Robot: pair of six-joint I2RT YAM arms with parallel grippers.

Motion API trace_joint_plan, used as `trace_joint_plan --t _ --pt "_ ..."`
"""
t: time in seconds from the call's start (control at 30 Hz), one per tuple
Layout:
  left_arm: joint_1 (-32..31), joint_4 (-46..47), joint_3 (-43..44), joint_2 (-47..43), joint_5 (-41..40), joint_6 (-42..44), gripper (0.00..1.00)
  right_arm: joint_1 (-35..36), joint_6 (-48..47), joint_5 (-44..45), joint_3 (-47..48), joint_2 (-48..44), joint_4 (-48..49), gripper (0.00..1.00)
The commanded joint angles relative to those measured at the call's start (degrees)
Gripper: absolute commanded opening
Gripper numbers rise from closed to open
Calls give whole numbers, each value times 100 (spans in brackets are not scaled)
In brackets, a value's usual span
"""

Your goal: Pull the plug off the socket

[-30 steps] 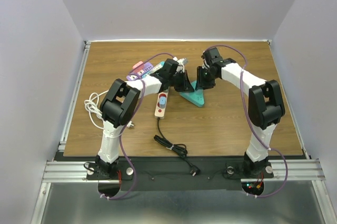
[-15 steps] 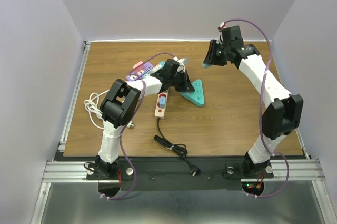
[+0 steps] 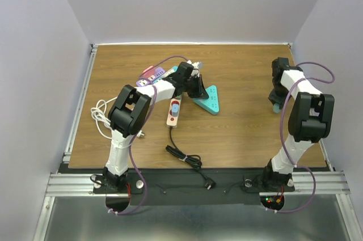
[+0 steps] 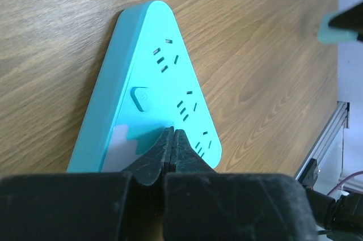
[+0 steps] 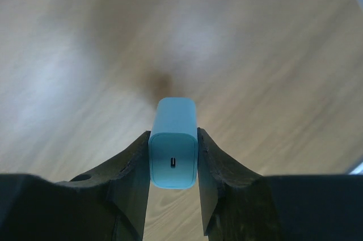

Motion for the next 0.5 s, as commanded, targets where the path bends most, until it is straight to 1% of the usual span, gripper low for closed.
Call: trace_joint_plan --t 0.0,0.13,0.17,0.23,0.27,0.33,0.37,0.4,0.43,0.47 --pt "86 -1015 143 188 -453 288 0 -105 505 1189 -80 -118 -295 18" --pt "77 -1015 240 21 -312 226 0 -509 751 1436 -186 155 -480 25" --pt "77 -1015 223 -40 -347 200 0 -597 777 1462 -204 172 -498 32" --pt "77 -998 196 -276 -417 182 0 -633 751 1366 -169 155 -498 34" --pt "77 -998 179 -365 -461 165 0 -641 716 1305 -142 111 -498 41" --pt "77 -980 126 -645 -619 103 0 -641 672 1042 -2 67 -489 64" --pt "77 -989 108 -725 -689 77 2 -641 628 971 51 50 -489 81" --pt "86 -989 73 -822 -829 42 16 -641 576 814 164 -29 -463 88" --pt "77 -989 56 -997 -891 7 39 -641 505 751 192 -73 -428 93" --pt "77 -997 29 -1077 -988 -63 47 -641 418 698 235 -135 -358 99"
